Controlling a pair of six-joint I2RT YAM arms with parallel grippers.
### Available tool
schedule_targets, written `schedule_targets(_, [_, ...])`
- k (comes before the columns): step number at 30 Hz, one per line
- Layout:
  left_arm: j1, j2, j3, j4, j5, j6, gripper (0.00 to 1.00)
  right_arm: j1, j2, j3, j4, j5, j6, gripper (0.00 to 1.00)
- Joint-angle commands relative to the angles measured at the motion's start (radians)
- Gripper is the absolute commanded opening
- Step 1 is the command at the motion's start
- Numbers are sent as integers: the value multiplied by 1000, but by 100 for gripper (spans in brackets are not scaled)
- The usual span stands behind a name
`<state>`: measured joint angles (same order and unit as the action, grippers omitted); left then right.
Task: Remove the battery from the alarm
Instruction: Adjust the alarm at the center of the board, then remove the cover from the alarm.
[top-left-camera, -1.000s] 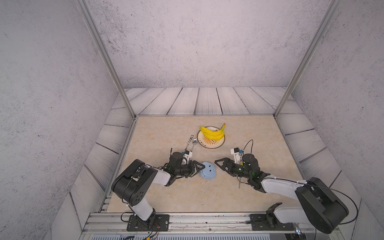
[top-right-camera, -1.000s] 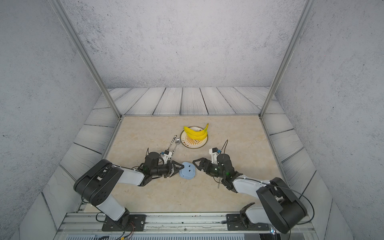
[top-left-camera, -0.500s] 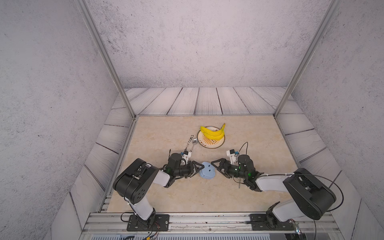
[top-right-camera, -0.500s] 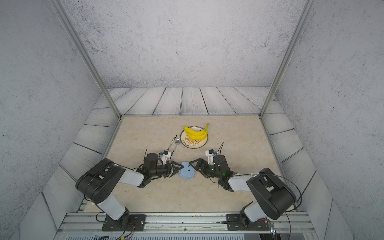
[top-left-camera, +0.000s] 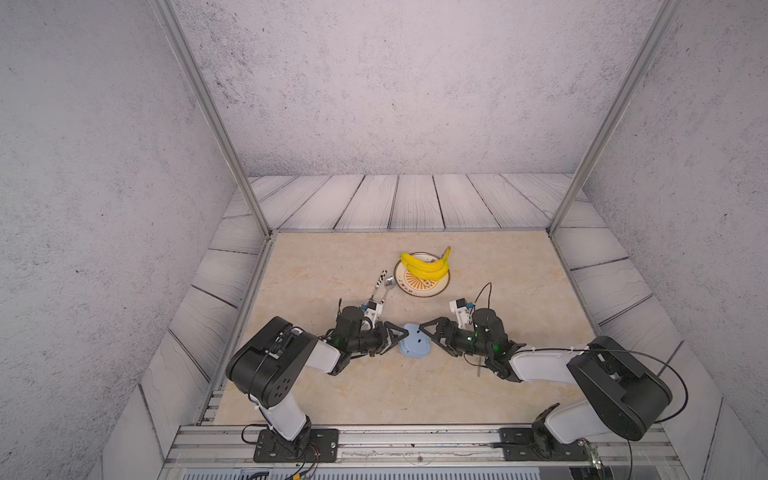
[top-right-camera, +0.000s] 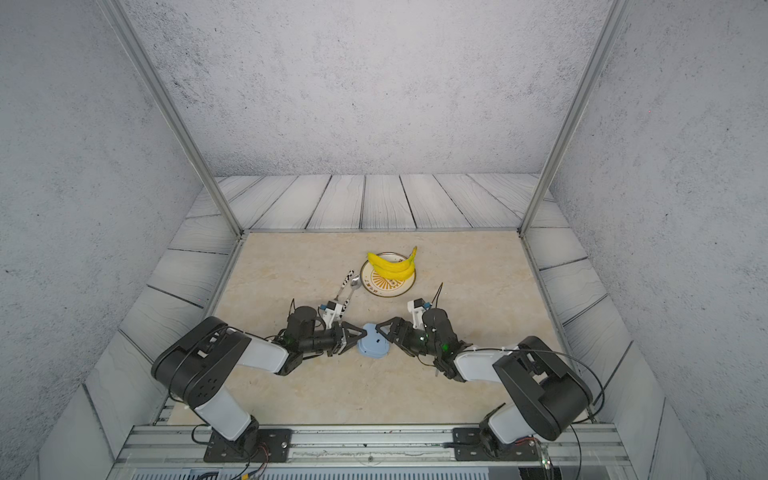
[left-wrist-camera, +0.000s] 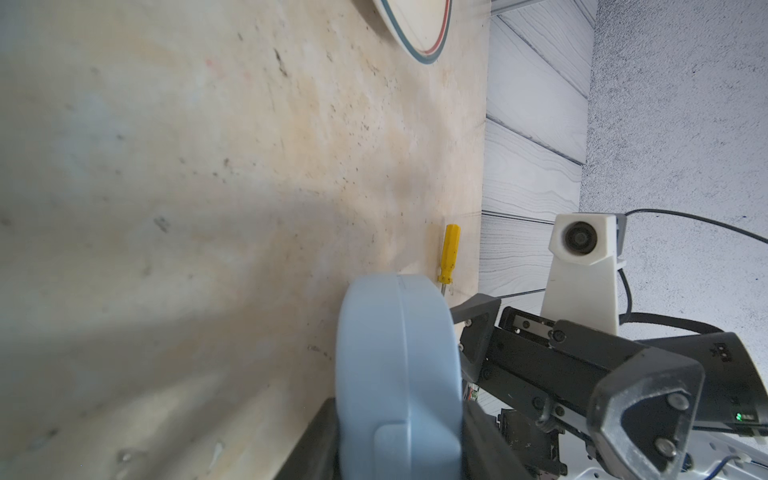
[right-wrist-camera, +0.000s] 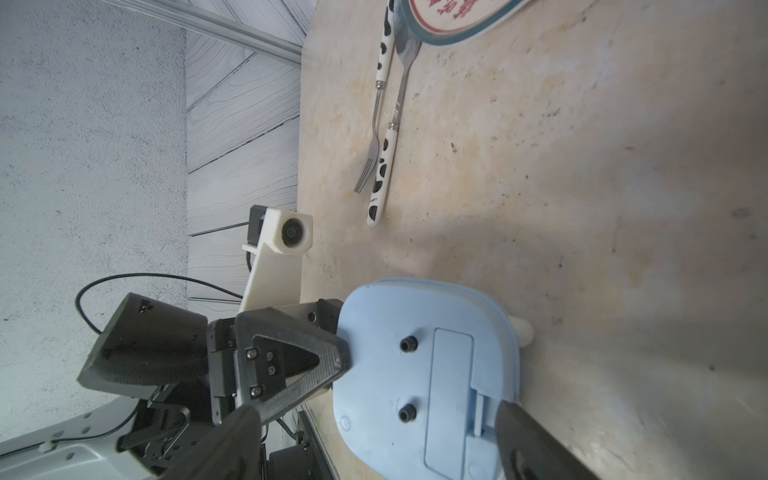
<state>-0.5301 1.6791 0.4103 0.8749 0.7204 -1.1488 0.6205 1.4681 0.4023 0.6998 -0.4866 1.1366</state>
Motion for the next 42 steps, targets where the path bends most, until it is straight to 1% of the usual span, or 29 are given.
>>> schedule_targets(1, [7,16,-1,39,2,1,10,7,8,24,-13,-1,-18,92])
schedule_targets(19, [7,25,0,35,-4,-6,10,15,54,36,-19,-10,-1,90])
schedule_targets(24, [7,31,1,35,-4,-8,11,17,51,35,3,-20,-8,87])
schedule_targets(30, [7,38,2,33,-6,-9,10,21,45,35,6,-23,-14,86])
schedule_targets(42, [7,45,6,32,-7,-11,10,33,50,61,55,-80,-8,84])
